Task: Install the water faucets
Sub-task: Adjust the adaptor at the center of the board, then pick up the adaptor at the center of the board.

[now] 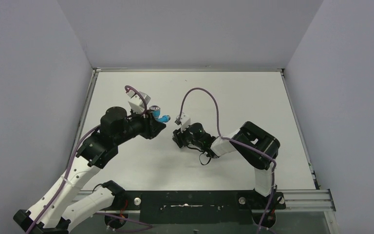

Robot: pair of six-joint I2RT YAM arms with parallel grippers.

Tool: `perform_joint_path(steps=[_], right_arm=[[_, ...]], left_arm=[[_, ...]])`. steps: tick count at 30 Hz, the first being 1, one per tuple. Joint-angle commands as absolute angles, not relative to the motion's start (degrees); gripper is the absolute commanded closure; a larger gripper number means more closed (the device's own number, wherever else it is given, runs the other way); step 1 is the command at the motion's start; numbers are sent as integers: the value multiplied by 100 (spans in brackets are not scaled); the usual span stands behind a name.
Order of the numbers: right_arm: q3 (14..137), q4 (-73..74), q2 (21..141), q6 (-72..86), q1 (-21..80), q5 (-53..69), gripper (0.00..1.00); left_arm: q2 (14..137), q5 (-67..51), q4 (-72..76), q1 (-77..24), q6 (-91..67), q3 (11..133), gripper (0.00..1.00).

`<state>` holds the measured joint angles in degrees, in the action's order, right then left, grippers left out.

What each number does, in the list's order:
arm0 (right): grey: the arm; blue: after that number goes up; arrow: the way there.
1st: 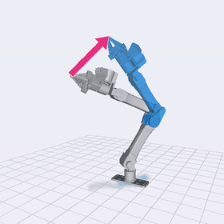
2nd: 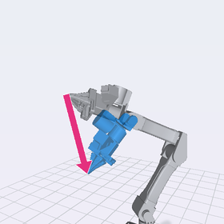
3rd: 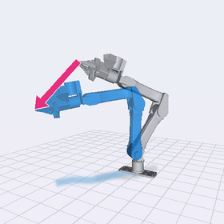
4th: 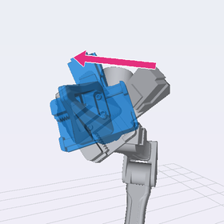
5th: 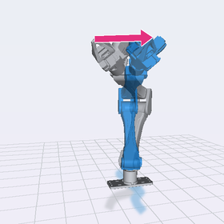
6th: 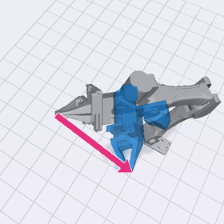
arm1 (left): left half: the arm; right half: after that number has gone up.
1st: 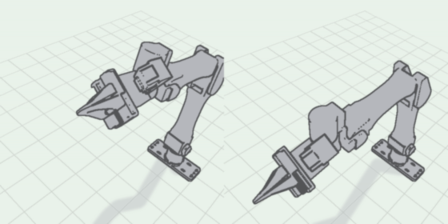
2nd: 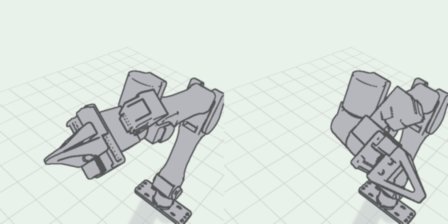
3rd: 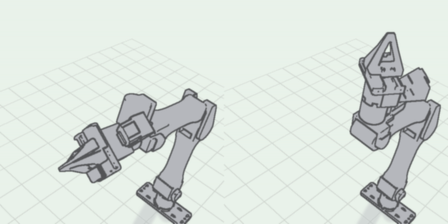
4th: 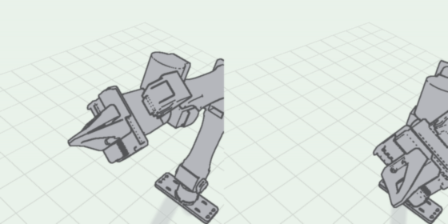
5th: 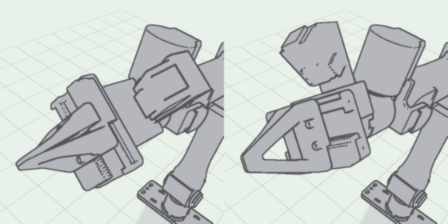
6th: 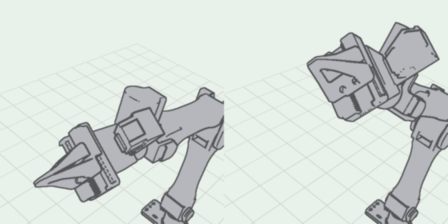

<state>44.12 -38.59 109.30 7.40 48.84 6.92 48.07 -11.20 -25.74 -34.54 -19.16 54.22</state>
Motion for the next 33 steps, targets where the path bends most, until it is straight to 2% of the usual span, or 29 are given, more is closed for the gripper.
perform_joint_path(steps=[1,3,7,18,23,28,33], right_arm=[[4238,-3750,11393,661,4926,796,47],[4110,-3898,11414,646,4926,825,41],[3771,-4277,11430,576,4924,780,39],[3166,-5999,11998,676,4965,271,47],[3146,-6273,12190,661,4966,229,47],[3195,-6472,12364,678,5014,226,42],[3305,-6576,12537,753,5103,87,44]], left_arm=[[4669,-998,-2442,-3419,-1890,5863,100],[4635,-976,-2505,-3419,-1889,5856,100],[4543,-943,-2576,-3419,-1928,5827,100],[4566,-987,-2670,-3417,-2003,5836,100],[4633,-1033,-2612,-3411,-2021,5851,100],[4682,-1080,-2578,-3410,-2035,5845,100],[4707,-1134,-2558,-3411,-2052,5844,100]])
